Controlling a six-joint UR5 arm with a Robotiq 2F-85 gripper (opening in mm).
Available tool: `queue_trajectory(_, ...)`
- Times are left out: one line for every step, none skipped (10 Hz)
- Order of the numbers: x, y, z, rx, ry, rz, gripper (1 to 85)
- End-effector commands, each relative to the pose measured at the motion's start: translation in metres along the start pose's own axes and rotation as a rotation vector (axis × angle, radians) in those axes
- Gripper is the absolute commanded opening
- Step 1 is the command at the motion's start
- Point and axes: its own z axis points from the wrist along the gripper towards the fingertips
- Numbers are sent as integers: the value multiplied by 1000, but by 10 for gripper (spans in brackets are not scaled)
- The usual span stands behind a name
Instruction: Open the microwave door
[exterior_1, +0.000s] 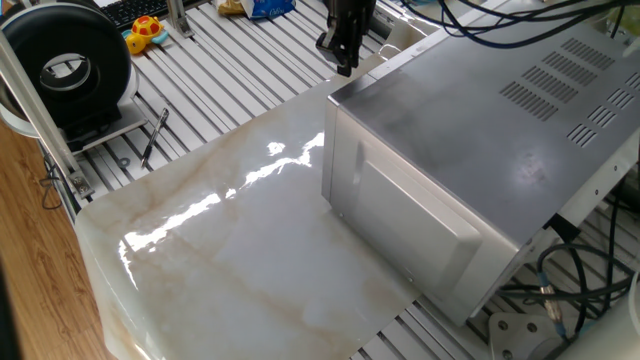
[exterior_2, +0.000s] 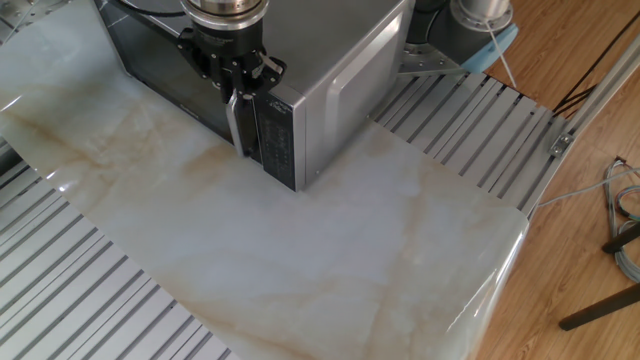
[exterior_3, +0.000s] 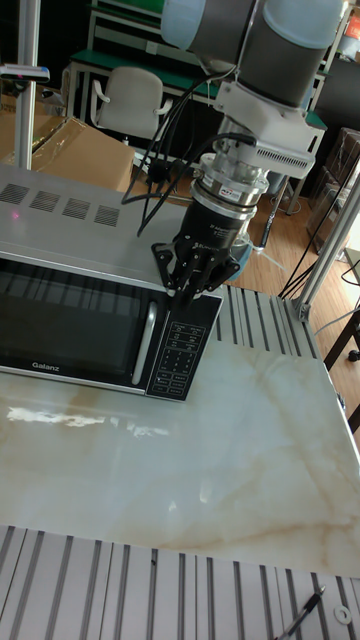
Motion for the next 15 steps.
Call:
queue_trajectory(-9, 7, 1, -4, -27, -35, 250)
queue_trajectory(-8, 8, 5, 28, -15, -55, 250)
queue_trajectory(-8, 11, 7, 35, -13, -51, 250)
queue_trajectory(-8, 9, 7, 45, -9, -59, 250)
queue_trajectory(-8, 10, 4, 51, -3, -56, 250)
queue_trajectory(-6, -1, 1, 97, 7, -80, 250)
queue_trajectory(-5, -10, 0, 121, 14, -119, 240)
queue_trajectory(-3, -10, -1, 122, 23, -148, 240)
queue_trajectory(-3, -10, 0, 120, 24, -163, 243)
queue_trajectory(-4, -8, 0, 113, 20, -160, 263)
queue_trajectory(-4, -7, 0, 111, 17, -142, 277)
queue_trajectory(-9, 5, -1, 105, 13, -131, 277)
queue_trajectory(-14, 18, 0, 92, 4, -126, 280)
queue_trajectory(-18, 25, 2, 93, -2, -116, 287)
queue_trajectory(-19, 28, 4, 105, -3, -113, 290)
